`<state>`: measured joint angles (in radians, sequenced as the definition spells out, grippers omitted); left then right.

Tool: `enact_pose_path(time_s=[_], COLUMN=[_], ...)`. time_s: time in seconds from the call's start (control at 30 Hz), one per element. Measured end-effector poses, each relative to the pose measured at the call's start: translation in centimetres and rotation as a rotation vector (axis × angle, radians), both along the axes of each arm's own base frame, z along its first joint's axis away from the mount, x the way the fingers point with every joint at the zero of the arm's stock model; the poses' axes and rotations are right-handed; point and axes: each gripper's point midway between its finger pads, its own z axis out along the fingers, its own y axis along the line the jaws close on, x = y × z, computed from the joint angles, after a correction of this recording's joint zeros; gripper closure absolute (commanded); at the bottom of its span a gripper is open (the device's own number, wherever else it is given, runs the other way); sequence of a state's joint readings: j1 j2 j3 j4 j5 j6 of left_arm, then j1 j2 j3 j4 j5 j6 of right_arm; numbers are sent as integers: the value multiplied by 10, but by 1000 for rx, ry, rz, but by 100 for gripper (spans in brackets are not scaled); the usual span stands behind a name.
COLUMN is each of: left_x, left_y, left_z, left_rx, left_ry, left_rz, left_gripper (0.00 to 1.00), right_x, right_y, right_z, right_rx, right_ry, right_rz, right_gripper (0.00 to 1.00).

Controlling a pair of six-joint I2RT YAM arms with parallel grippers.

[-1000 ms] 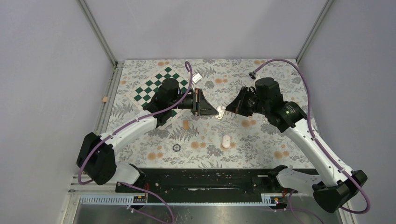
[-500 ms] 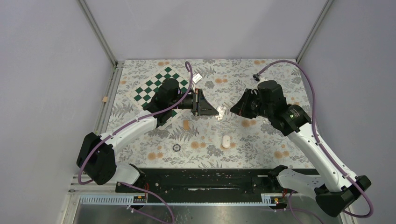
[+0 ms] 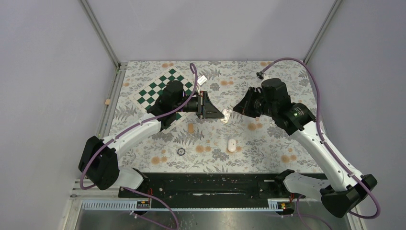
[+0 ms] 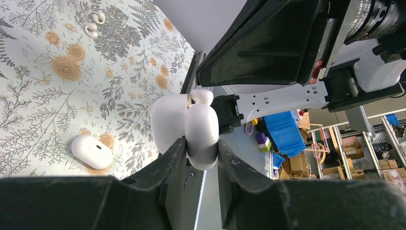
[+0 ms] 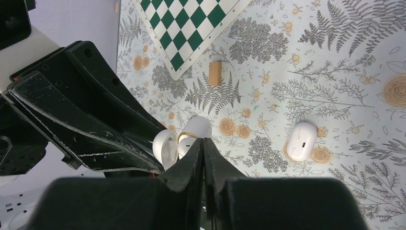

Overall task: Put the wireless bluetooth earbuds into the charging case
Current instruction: Place the earbud in the charging case.

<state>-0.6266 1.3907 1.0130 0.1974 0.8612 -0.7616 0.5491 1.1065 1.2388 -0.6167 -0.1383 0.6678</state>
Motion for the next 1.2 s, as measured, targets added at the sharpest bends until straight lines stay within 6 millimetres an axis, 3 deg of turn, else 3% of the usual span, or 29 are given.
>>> enact_pose_path(time_s=[0.67, 1.2], left_x=[0, 1], left_y=[0, 1], left_z=[0, 0], left_rx=[2, 2], left_ry=[11, 22], left_rz=[1, 6], left_gripper=[100, 100], right_x=[-4, -17], right_y=[9, 13], right_z=[5, -4], right_rx=[47, 52], right_ry=[0, 35], right_rz=[42, 78], right_gripper=[96, 98])
